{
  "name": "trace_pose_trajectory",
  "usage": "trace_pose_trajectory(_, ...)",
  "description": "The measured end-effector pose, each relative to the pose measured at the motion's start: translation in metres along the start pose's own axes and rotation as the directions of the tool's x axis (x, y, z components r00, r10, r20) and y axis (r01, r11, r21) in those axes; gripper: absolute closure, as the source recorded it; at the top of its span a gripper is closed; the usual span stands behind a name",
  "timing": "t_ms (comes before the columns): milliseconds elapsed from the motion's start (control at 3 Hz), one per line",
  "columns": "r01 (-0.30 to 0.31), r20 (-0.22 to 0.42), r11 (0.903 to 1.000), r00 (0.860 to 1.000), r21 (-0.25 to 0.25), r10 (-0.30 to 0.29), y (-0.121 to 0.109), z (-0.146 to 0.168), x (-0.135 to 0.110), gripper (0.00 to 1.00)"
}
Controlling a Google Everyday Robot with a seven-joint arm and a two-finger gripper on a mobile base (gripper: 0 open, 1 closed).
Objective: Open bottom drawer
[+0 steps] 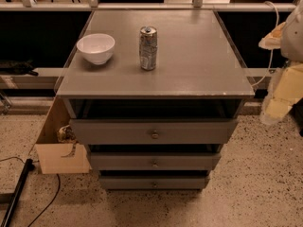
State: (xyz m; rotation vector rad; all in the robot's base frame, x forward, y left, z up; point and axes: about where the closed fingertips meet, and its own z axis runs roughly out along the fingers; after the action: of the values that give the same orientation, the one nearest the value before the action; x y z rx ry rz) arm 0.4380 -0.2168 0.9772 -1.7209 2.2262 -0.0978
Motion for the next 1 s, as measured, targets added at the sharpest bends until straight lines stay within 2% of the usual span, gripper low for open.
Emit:
trace_pose_trajectory(333, 0.000, 0.009, 1.0000, 1.000, 0.005, 0.000, 0.000, -0.002, 0.000, 0.00)
trace_pose_trajectory(667, -0.202, 0.103, 0.9790, 0.974, -0.026, 0.204, 0.025, 0.016, 0.025, 0.00)
trace_pose_trajectory(1000, -0.362, 0.127, 0.9270, 0.919, -0.100, 0.372, 0.068, 0.049, 0.056, 0.00)
